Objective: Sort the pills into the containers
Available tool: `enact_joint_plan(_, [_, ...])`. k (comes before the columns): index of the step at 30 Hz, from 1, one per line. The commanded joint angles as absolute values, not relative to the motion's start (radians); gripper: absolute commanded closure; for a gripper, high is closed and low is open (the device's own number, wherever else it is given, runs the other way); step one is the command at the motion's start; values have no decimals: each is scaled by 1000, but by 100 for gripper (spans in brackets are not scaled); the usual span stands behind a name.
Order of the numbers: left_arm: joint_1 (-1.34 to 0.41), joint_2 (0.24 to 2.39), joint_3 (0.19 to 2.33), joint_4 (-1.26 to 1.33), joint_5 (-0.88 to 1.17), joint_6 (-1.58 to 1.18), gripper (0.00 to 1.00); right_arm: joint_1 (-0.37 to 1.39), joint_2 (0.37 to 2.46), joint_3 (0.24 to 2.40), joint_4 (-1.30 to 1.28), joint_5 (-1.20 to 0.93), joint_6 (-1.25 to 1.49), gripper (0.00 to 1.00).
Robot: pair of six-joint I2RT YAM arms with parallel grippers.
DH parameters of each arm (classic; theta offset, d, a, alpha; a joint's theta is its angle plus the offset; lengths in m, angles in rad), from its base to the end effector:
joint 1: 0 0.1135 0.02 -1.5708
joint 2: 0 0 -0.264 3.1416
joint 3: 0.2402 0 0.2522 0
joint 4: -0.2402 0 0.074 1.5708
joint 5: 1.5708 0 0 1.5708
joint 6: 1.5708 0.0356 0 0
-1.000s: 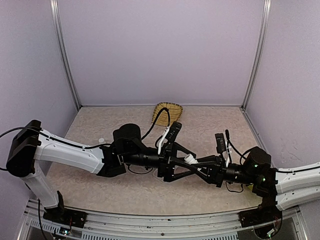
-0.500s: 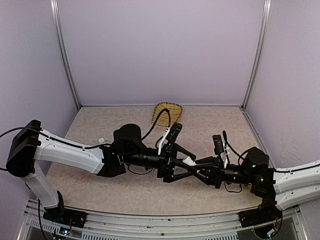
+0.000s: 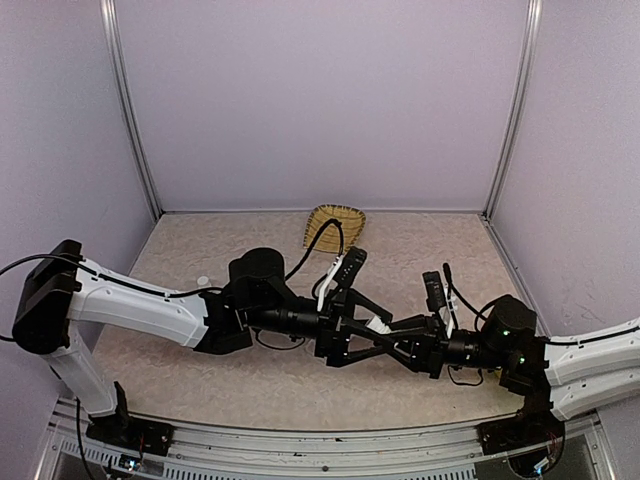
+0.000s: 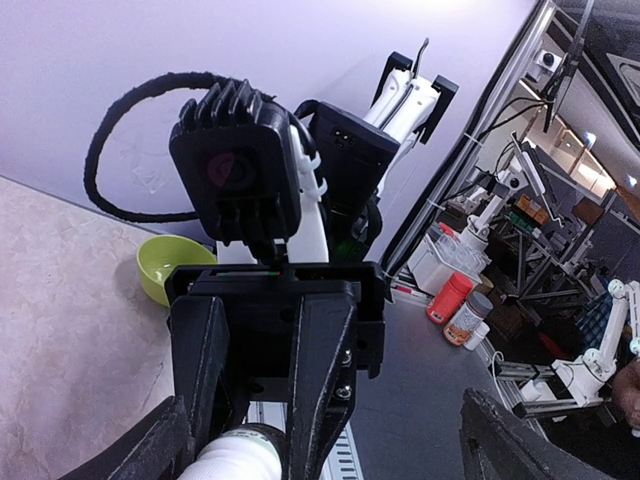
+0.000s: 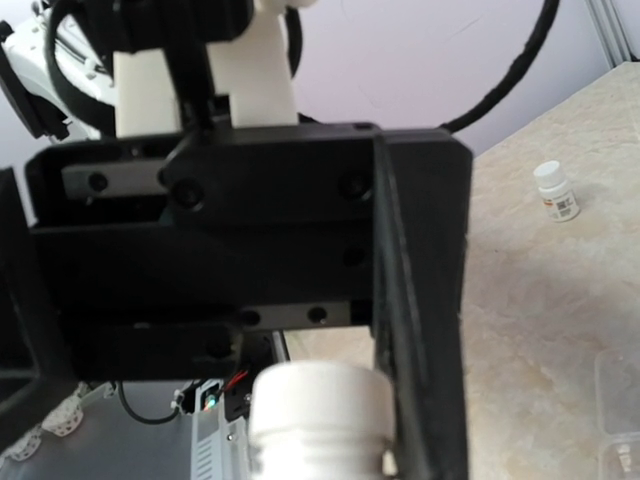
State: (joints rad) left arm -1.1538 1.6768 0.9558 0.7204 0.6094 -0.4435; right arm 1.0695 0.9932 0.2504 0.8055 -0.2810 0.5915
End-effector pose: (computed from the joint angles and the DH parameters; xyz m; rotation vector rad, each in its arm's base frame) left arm 0.1331 -0.3509 0.2593 1.1402 1.4701 -1.6602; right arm 0.0898 0.1844 0.2200 -0.6520 1.5931 1.5004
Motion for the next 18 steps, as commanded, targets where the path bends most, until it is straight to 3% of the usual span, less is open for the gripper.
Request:
enact_joint_plan(1, [-1165, 1671, 993, 686, 588, -427, 10, 1060, 995, 242, 855, -296, 577, 83])
enact_joint_plan(18, [-1158, 1656, 994, 655, 527, -419, 4, 1060, 991, 241, 886, -336, 573, 83])
